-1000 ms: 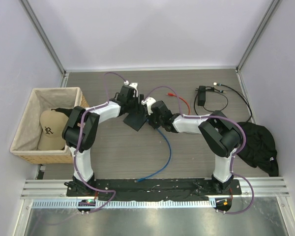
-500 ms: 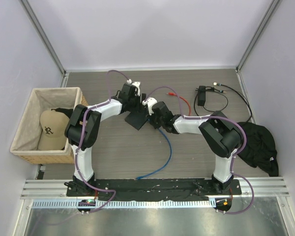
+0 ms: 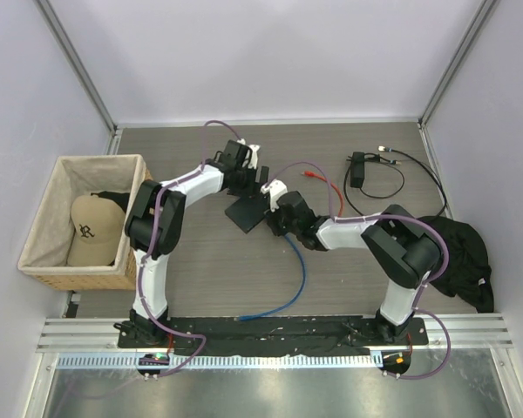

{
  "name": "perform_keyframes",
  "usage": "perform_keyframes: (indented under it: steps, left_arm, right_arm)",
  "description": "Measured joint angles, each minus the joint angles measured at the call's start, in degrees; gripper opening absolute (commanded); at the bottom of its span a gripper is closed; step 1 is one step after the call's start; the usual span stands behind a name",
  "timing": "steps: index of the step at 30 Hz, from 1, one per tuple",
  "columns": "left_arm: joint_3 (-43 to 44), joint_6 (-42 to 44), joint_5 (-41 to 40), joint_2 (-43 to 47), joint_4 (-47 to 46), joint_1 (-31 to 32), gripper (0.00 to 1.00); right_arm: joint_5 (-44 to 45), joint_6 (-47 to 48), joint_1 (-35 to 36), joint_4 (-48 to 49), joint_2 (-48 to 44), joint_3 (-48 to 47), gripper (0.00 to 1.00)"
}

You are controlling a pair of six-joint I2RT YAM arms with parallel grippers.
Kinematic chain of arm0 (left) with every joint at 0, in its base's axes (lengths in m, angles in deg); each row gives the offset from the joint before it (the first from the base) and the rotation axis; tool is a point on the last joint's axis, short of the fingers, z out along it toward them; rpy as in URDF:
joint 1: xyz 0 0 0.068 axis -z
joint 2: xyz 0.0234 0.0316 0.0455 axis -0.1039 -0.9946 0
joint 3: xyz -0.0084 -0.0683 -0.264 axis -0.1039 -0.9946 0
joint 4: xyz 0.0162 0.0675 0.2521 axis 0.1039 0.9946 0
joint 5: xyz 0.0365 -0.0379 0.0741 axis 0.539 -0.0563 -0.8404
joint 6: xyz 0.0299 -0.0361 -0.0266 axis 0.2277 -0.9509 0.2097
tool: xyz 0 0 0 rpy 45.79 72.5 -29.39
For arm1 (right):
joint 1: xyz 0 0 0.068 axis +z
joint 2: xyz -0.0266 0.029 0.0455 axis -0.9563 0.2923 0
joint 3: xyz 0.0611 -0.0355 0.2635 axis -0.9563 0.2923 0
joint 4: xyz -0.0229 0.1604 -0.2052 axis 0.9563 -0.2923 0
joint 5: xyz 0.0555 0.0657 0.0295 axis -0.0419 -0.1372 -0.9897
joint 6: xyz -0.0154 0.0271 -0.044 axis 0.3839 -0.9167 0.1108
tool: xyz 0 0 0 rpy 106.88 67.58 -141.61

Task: Insert the plug into the switch port

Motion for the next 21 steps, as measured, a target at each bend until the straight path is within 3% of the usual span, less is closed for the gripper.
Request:
perform_keyframes:
  steps: [8, 12, 16, 21]
  left_arm:
    - [0.09, -0.85, -2.23, 1.38, 4.42, -2.45, 0.94]
    - [0.09, -0.7, -6.34, 3.48, 9.38, -5.49, 0.98]
    - [-0.04, -0.31, -9.88, 9.09, 13.33, -7.78, 1.0]
    - [-6.29, -0.63, -10.73, 27.3, 12.48, -7.72, 1.0]
  right_arm:
    - [1.86, -1.4, 0.92, -4.17, -10.64, 1.38, 0.63]
    - [4.63, -1.62, -0.44, -9.92, -18.43, 0.81, 0.7]
    - [6.4, -3.39, -7.98, -16.22, -23.12, -1.81, 0.72]
    - [10.51, -7.34, -24.26, -22.34, -24.35, -6.58, 0.73]
